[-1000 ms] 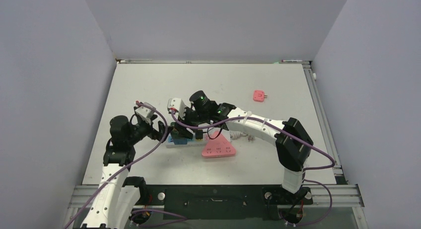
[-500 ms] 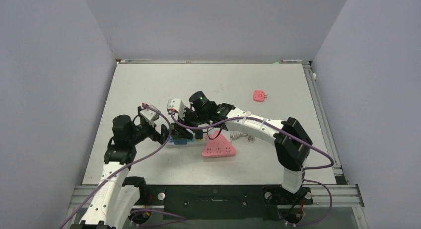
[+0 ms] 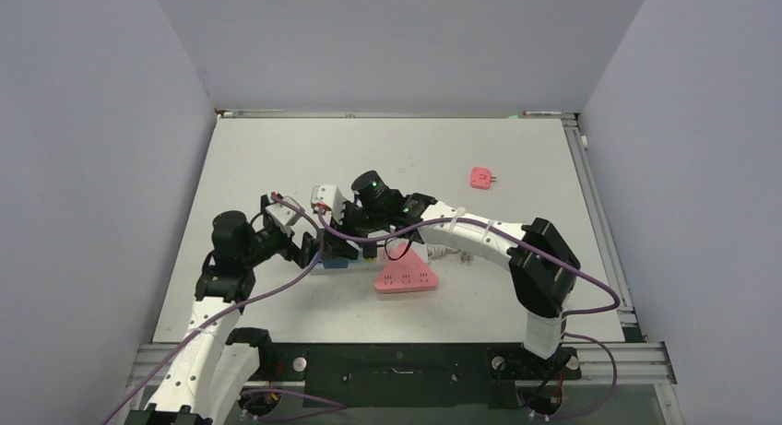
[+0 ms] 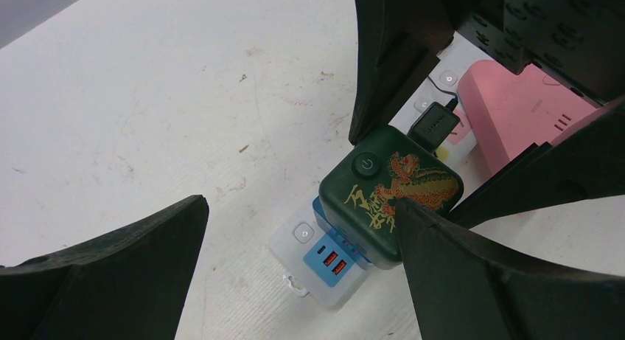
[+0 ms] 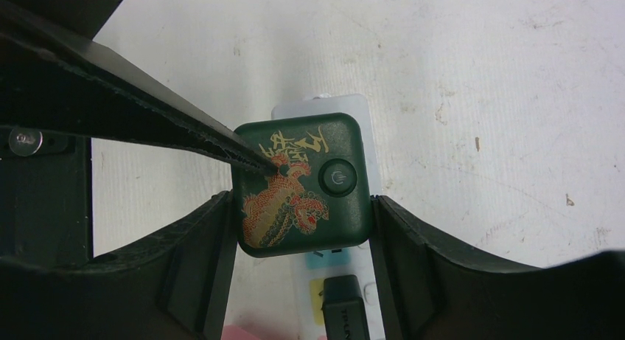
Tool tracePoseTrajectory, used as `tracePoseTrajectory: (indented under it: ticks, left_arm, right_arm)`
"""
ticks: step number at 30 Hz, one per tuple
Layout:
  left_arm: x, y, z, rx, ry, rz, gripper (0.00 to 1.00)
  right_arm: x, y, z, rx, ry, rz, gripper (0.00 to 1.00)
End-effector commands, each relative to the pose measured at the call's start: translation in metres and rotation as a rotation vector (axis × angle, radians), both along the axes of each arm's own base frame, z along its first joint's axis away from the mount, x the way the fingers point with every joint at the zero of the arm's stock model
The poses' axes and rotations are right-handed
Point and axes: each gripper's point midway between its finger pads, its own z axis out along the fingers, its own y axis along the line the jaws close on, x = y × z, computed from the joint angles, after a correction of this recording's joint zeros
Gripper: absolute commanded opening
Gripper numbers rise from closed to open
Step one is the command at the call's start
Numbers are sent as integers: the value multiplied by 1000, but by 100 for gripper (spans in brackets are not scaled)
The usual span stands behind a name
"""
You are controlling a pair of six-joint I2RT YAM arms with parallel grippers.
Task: Insert the plug
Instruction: Insert the plug into the socket.
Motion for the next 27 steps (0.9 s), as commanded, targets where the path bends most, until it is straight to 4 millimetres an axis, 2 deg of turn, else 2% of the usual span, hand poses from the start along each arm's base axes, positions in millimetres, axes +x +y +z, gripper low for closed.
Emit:
tracePoseTrajectory:
  ticks: [1, 12, 15, 17, 22, 25, 27]
  left_arm:
    - [-13, 14, -45, 124, 131, 17, 95]
    - [-17, 11, -54, 180, 129, -27, 95]
    - [-18, 12, -59, 194, 136, -33, 95]
    - [-20, 12, -61, 199, 140, -38, 95]
    - [-20, 12, -61, 205, 139, -36, 95]
    - [-17, 10, -53, 191, 123, -35, 96]
    - [-13, 9, -43, 180, 104, -31, 96]
  right_arm:
    - [-3, -18, -46, -109, 55, -19, 9]
    - [-3, -32, -64, -114, 99, -55, 9]
    - [-3, -32, -64, -115, 103, -53, 12]
    - [-3, -31, -63, -117, 103, -53, 18]
    - [3, -30, -50, -87, 80, -78, 46]
    - [7, -28, -39, -48, 74, -95, 58]
    - [11, -27, -30, -17, 75, -110, 69]
